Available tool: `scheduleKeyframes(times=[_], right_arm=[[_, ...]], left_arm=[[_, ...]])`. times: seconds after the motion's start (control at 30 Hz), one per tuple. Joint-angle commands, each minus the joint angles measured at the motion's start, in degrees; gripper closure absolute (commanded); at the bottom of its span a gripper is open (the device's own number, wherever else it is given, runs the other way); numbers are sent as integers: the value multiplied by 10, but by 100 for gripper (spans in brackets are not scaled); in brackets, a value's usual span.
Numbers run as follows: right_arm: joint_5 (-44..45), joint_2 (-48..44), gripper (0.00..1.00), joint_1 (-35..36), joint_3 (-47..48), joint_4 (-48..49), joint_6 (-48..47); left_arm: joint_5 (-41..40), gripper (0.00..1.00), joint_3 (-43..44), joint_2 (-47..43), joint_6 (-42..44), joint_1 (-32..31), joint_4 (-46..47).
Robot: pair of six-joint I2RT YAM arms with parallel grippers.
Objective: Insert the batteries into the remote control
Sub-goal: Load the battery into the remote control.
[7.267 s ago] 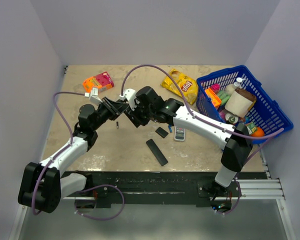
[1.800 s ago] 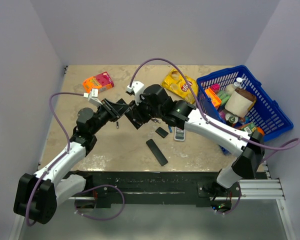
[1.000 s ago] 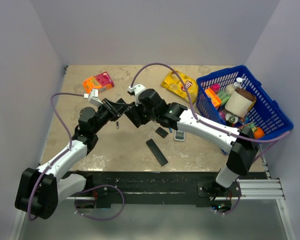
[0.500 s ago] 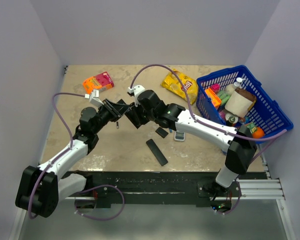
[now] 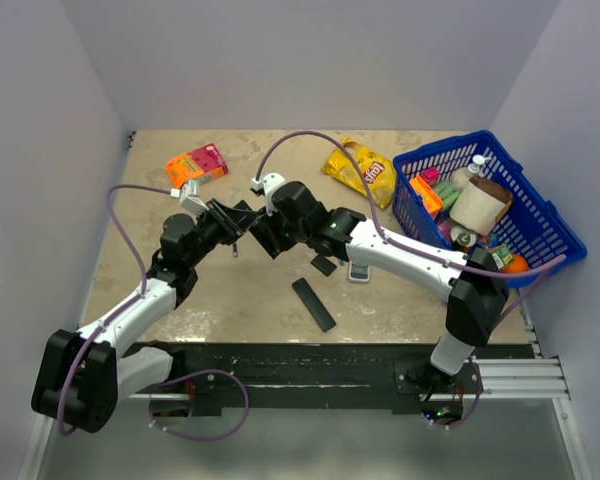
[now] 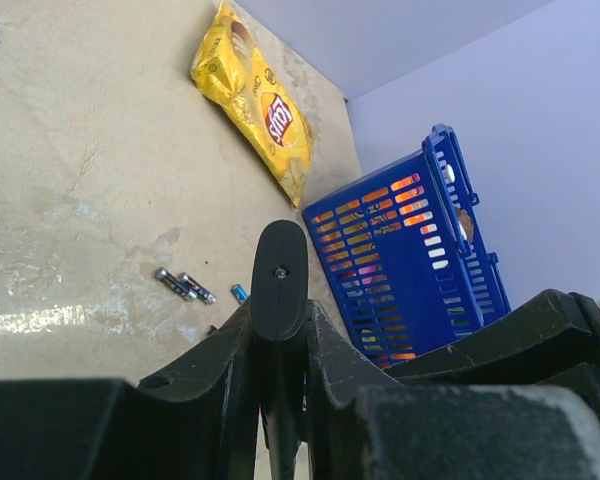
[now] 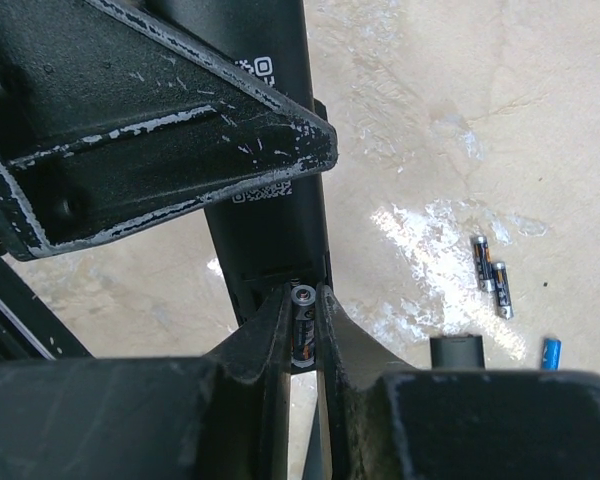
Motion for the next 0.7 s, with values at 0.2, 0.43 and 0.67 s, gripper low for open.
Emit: scheduleKeyframes(times=[0.2,0.43,0.67], right_arm=[[-32,-76,100,-2,-16,55,-16],[-46,-128,100,-2,-66,125,-17],[-54,-143,100,-2,-110,181,-20]], left_arm=[[16,100,5,-2,-19,0,67],[25,100,4,-5,-33,1,88],[34,100,5,-13,-58,1,110]])
